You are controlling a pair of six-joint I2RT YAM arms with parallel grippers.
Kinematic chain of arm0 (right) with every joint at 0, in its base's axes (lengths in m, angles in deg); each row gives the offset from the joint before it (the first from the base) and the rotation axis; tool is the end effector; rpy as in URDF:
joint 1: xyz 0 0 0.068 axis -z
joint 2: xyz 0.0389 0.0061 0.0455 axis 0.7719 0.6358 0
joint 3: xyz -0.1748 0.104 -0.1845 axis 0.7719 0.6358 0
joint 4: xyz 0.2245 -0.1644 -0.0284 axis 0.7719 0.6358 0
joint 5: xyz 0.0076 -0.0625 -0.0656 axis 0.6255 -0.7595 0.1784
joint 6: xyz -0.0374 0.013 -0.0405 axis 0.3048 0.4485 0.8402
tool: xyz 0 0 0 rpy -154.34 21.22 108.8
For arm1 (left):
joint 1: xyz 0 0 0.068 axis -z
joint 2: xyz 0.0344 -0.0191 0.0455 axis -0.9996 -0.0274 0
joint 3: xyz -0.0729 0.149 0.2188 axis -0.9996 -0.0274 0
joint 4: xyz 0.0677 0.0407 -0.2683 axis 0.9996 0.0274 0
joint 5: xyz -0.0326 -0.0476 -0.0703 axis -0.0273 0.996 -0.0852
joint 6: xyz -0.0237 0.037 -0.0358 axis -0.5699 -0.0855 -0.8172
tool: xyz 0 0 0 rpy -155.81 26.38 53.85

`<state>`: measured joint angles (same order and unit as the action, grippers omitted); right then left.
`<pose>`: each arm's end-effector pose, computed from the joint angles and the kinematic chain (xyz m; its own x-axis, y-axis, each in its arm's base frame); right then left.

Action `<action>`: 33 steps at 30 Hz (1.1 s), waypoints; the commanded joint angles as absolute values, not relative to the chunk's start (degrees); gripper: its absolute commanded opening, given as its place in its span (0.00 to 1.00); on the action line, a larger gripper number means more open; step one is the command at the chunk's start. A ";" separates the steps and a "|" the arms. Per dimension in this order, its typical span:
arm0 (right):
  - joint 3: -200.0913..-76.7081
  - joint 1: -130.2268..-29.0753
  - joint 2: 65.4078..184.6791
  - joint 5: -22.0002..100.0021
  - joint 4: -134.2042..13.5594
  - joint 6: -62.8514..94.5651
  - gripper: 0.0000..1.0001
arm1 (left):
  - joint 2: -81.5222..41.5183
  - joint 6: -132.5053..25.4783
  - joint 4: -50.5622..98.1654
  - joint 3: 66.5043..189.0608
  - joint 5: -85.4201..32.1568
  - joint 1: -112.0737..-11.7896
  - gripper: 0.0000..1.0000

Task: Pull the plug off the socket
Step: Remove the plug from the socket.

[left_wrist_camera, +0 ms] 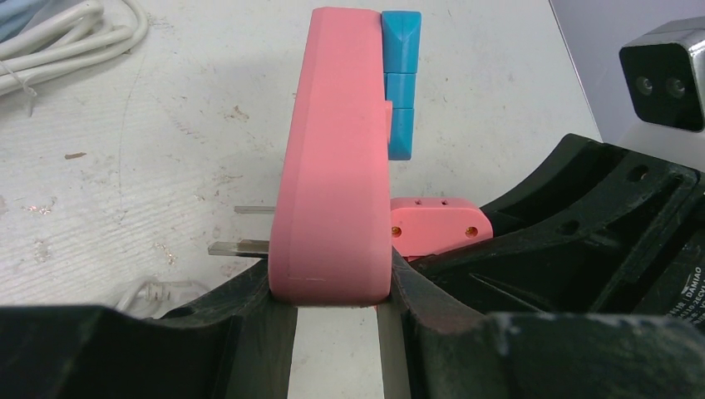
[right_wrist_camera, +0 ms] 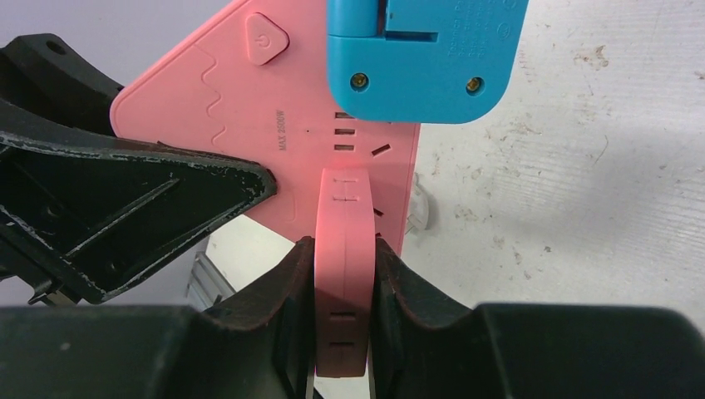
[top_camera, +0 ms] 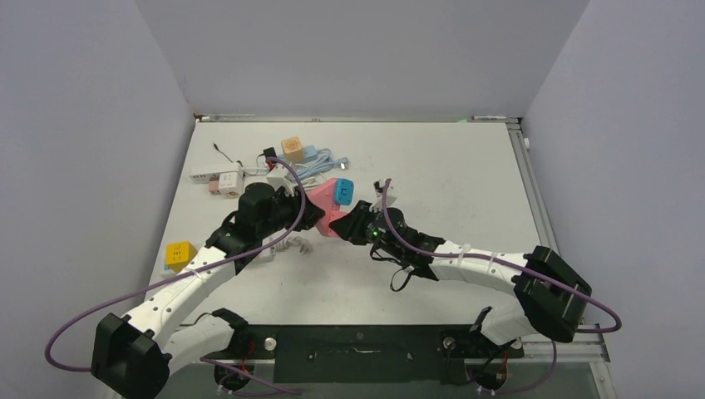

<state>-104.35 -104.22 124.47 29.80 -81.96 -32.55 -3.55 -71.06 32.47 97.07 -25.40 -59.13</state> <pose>0.1949 0.2635 0.2214 -0.7528 0.3621 -0.5497 -0.3015 0.5527 0.7770 0.2203 -0.1312 0.2728 -0.6094 -0.2085 -0.7649 0.3633 0.7841 -0.5032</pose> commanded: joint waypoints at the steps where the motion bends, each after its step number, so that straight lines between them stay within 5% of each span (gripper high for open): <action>1: -101.45 -102.29 125.68 30.84 -87.40 -35.78 0.07 | -1.87 -71.29 25.82 99.22 -23.98 -58.90 0.00; 33: -100.96 -101.51 124.52 29.73 -85.06 -37.48 0.05 | -2.11 -71.38 25.82 98.65 -26.11 -60.14 0.00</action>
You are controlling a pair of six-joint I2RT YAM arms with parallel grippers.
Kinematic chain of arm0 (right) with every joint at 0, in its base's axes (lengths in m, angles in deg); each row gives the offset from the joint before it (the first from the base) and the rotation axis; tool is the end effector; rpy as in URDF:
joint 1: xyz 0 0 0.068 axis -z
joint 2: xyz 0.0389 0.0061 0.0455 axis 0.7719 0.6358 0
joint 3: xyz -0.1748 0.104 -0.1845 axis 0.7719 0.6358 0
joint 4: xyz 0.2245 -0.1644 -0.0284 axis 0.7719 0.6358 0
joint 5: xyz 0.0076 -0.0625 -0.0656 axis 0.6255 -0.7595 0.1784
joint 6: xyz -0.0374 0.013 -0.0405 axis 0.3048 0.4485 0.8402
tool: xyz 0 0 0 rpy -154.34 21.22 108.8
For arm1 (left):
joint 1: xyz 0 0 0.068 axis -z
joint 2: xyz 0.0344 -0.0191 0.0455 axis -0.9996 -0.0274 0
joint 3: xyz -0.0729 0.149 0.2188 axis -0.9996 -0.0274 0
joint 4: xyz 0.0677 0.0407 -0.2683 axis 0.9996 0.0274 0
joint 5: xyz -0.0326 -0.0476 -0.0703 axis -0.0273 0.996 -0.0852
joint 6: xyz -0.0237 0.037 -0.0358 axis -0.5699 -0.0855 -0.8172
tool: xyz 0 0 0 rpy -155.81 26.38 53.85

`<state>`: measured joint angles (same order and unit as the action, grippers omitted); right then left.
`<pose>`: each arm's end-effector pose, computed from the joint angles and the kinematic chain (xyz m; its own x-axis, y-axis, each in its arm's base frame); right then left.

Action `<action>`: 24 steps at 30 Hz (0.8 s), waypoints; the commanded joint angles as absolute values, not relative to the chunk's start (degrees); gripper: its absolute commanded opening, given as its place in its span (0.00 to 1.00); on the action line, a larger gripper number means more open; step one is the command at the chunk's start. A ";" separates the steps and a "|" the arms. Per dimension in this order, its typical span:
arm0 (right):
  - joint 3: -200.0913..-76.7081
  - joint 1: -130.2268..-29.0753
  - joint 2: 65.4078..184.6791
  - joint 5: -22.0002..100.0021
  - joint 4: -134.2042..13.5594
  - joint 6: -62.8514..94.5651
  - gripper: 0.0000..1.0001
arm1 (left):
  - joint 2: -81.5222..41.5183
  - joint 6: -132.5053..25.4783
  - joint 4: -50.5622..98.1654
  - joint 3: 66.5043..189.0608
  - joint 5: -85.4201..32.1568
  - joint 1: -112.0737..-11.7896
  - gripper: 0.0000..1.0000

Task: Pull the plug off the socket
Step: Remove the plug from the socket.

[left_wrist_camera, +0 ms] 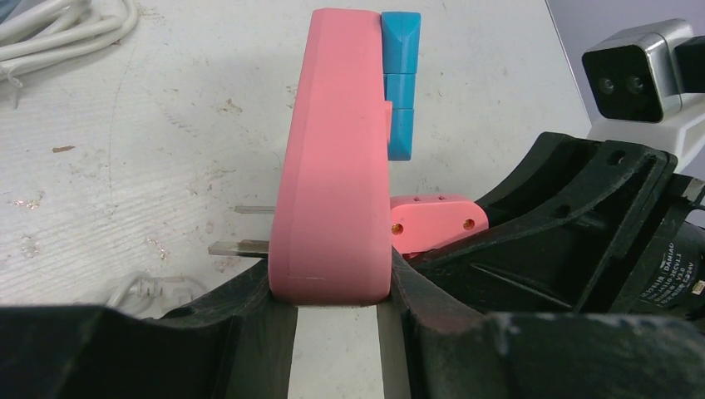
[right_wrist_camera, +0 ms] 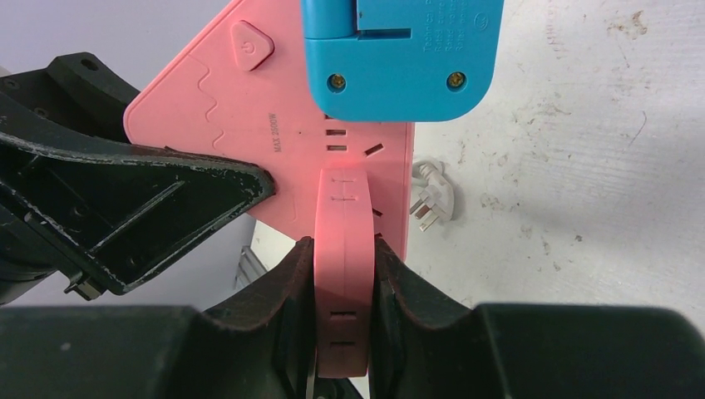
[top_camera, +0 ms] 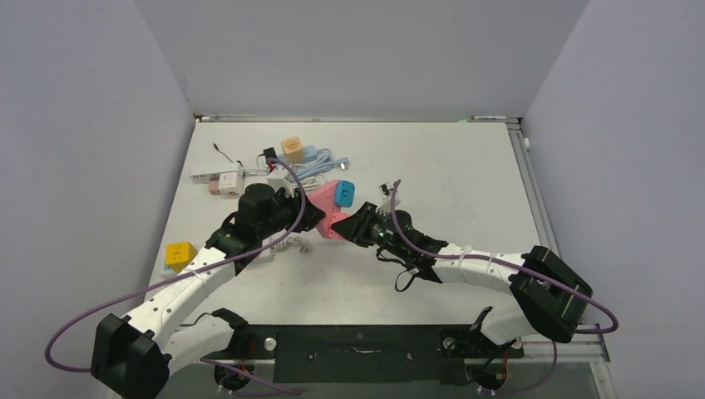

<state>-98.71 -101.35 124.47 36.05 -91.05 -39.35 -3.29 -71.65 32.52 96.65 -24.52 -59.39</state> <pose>0.1975 0.2475 0.2047 -0.8004 0.4111 -0.4363 -0.2470 0.4371 0.8649 0.2194 -0.1301 0.2711 -0.6199 -0.2135 -0.7550 0.3612 0.7766 -0.5162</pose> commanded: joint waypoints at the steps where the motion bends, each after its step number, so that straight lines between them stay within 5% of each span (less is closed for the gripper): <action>1: -101.40 -101.84 124.54 29.43 -84.67 -37.33 0.05 | -2.22 -71.23 25.82 98.68 -26.25 -60.01 0.00; 24: -111.86 -106.66 126.14 22.80 -74.63 -33.11 0.05 | -5.54 -69.56 30.17 100.11 -28.39 -57.39 0.00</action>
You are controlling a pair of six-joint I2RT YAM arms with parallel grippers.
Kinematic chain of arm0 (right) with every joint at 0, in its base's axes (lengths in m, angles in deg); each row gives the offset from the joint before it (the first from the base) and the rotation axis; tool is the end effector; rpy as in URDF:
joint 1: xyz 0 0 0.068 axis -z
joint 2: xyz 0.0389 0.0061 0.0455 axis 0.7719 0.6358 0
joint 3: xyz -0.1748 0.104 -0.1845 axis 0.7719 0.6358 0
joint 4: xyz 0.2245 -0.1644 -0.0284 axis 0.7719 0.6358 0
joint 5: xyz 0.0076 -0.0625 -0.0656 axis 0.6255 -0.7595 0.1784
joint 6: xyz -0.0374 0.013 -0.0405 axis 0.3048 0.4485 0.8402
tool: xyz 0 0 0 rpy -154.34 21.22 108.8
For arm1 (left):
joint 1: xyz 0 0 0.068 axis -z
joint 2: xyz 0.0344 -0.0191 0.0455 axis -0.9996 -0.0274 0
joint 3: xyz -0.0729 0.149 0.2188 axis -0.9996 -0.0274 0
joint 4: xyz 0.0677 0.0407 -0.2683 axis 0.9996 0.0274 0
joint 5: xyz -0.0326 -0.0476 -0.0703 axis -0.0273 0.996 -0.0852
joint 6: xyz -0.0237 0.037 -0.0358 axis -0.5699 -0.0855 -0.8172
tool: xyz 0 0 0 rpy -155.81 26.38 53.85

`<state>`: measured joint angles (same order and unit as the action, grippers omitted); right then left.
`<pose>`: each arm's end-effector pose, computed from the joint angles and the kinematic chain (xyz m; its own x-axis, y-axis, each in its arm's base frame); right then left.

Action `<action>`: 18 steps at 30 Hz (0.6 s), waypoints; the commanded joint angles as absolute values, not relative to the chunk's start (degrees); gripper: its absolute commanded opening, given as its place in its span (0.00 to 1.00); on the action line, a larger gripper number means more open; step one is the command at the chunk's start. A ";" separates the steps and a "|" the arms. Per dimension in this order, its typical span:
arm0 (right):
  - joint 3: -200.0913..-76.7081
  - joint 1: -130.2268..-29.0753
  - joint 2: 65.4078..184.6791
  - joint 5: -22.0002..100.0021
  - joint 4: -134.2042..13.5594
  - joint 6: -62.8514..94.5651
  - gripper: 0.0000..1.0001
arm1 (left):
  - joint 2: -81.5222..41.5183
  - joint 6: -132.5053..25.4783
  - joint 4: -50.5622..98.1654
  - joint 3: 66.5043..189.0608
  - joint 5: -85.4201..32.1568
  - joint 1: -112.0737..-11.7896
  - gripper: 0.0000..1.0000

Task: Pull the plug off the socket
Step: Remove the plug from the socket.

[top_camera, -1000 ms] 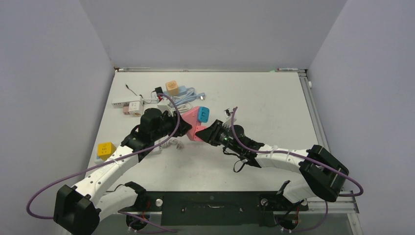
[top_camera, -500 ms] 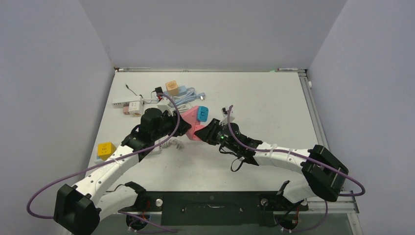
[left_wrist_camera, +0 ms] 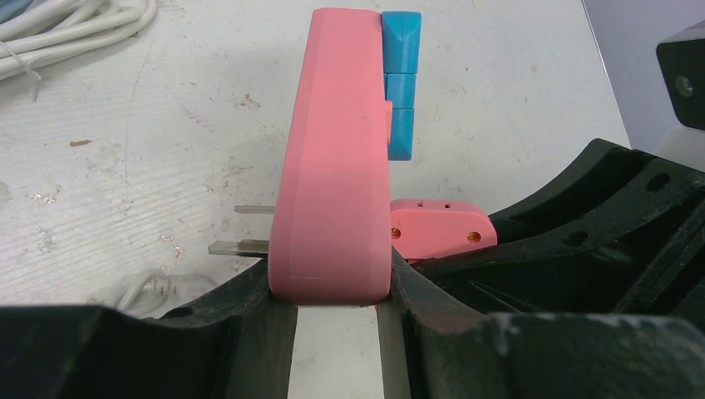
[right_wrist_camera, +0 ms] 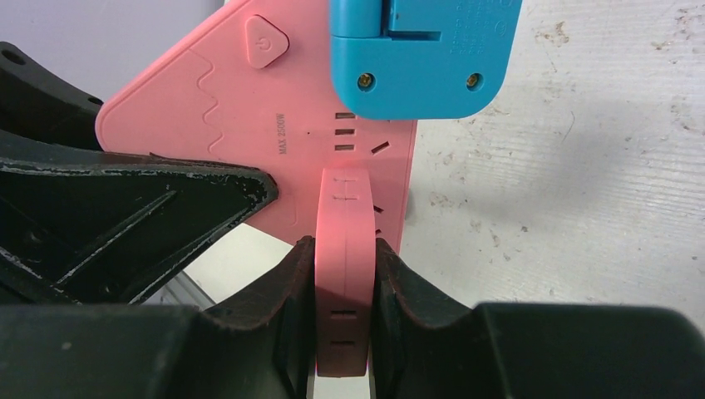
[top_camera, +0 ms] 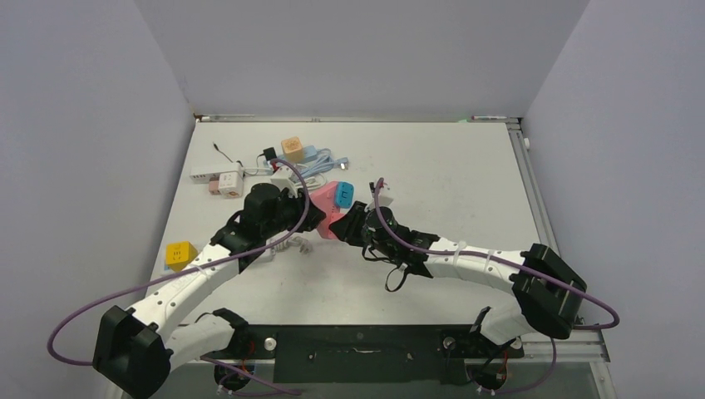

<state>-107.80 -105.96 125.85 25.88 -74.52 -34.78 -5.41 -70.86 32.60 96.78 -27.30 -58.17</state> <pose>0.1928 0.2732 0.2214 -0.7696 0.3620 -0.5261 -0.2255 0.6167 0.7542 0.2228 -0.1361 0.2629 -0.6265 -0.1896 -0.7560 0.3413 0.8053 -0.4848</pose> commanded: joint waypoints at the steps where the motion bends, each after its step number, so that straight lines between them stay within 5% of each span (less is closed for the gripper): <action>1: -112.16 -106.90 126.21 22.58 -74.30 -33.04 0.05 | -5.67 -69.39 30.38 100.28 -28.75 -57.21 0.00; 18: -107.86 -106.06 122.86 23.93 -76.59 -32.97 0.05 | -3.84 -70.26 29.98 100.54 -27.12 -58.06 0.00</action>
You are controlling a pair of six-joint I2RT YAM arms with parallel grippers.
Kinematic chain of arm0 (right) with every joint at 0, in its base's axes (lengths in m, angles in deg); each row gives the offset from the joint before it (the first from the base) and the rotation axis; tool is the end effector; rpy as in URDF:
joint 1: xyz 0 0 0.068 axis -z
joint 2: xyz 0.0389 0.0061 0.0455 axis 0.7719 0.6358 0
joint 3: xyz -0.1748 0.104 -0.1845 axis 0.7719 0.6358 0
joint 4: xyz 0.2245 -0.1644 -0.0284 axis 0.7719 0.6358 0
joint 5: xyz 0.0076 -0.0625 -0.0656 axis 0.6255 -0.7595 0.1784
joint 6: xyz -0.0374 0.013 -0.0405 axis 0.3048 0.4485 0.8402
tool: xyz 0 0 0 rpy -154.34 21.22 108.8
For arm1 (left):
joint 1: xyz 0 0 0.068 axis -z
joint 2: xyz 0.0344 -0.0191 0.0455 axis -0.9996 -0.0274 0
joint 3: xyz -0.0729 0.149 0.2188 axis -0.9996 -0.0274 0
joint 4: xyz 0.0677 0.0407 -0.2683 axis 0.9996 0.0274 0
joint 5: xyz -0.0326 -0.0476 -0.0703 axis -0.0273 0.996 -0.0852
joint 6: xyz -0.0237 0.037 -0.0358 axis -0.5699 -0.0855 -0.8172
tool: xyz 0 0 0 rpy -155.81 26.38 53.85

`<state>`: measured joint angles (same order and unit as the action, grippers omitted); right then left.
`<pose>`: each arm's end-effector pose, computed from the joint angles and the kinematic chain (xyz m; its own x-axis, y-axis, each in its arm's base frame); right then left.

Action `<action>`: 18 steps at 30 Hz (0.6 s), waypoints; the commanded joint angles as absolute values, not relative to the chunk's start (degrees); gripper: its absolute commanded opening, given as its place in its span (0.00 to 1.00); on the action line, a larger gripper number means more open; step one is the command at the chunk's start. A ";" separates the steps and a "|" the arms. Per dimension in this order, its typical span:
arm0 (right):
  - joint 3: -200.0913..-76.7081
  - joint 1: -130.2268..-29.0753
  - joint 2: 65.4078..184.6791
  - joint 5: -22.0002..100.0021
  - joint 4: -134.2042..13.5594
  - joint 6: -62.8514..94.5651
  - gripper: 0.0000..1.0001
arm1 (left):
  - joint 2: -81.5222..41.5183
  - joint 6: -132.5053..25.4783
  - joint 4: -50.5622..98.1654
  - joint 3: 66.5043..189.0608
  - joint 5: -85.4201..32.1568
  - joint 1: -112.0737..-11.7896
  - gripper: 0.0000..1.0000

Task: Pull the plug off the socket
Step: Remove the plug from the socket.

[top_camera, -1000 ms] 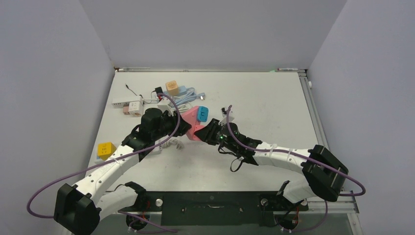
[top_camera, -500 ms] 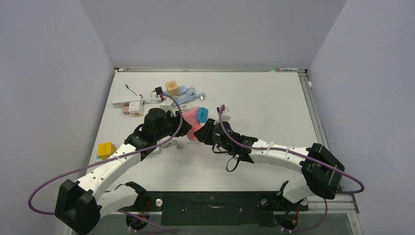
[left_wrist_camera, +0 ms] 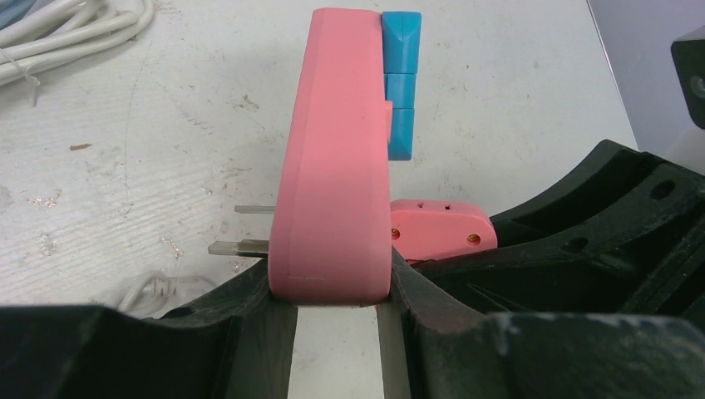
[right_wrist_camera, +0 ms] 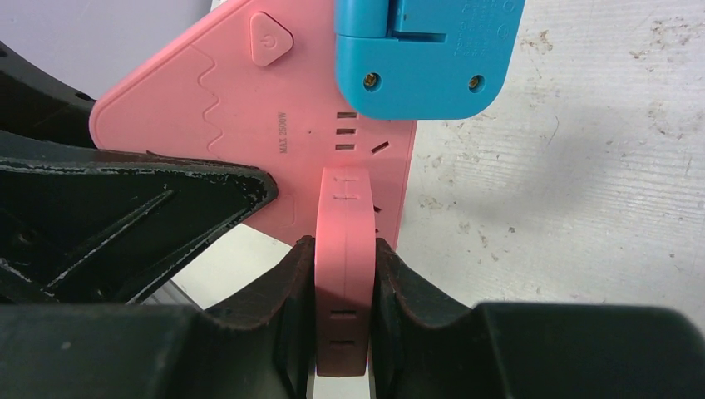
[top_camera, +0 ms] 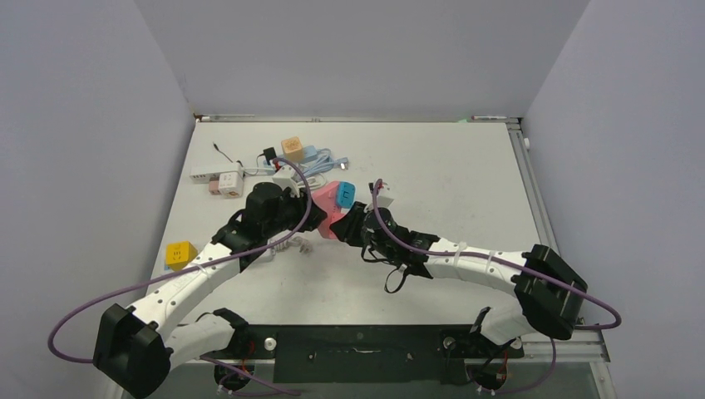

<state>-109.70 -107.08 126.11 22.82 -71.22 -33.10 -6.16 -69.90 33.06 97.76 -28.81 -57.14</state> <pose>0.1907 0.2780 0.2258 -0.7515 0.3458 -0.5618 -0.2305 0.6603 0.7147 0.2235 -0.1408 0.2652 -0.6178 -0.1702 -0.7677 0.3484 0.8160 -0.4613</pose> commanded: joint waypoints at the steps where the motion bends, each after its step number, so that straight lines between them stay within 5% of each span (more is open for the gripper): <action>1: -107.14 -105.66 122.50 24.54 -77.36 -33.04 0.05 | -3.48 -70.40 29.76 100.48 -26.70 -58.41 0.00; 18: -98.77 -98.17 120.95 34.48 -85.35 -35.47 0.05 | -2.16 -75.80 22.11 98.30 -16.35 -65.29 0.00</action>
